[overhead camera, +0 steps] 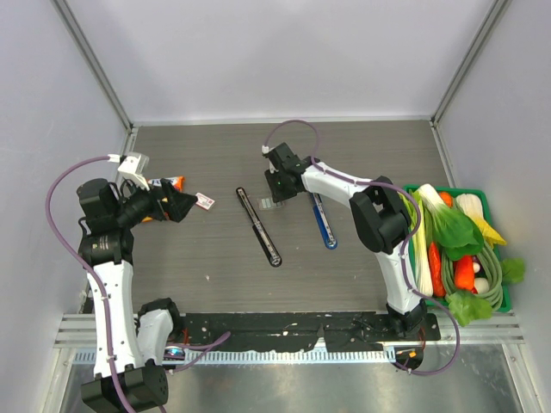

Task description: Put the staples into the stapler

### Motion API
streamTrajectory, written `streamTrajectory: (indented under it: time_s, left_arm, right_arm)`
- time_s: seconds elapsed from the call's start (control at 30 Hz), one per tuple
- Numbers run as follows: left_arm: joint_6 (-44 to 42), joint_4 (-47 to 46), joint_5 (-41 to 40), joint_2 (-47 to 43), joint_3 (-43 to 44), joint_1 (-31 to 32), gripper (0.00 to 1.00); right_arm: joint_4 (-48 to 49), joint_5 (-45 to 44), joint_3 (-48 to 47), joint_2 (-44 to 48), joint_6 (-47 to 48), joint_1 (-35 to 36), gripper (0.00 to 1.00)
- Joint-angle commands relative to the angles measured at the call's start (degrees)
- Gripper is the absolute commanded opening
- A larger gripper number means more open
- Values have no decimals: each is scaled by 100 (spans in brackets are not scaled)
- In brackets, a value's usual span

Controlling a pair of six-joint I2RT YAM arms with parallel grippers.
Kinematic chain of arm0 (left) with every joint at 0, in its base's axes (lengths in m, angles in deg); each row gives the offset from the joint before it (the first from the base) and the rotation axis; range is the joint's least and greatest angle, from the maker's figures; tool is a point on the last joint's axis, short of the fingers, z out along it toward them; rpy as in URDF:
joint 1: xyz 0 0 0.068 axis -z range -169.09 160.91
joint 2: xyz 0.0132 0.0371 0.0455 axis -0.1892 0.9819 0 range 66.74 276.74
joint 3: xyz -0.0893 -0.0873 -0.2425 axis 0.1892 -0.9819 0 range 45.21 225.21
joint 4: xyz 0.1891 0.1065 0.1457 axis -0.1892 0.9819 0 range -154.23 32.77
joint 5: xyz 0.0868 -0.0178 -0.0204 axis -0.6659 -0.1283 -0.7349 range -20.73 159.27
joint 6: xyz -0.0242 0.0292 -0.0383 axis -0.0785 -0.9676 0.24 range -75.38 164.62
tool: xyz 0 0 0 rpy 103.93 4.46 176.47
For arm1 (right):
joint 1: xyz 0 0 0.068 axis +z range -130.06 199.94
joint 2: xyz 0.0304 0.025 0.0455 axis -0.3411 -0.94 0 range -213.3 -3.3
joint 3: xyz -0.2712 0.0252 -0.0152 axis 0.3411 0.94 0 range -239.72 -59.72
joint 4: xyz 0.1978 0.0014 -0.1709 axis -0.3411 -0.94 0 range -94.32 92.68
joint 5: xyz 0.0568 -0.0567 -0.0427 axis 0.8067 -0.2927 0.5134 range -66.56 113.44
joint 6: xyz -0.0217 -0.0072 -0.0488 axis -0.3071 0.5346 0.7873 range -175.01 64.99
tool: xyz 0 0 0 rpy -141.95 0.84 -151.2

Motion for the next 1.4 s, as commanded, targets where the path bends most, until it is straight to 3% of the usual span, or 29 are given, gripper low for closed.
streamTrajectory:
  time_s: [0.0, 1.37]
  left_arm:
    - [28, -208, 134, -56, -2, -56, 100]
    - [11, -181, 178, -56, -2, -73, 100]
  right_arm:
    - [-42, -243, -129, 219, 69, 19, 31]
    - [-34, -304, -252, -150, 184, -78, 27]
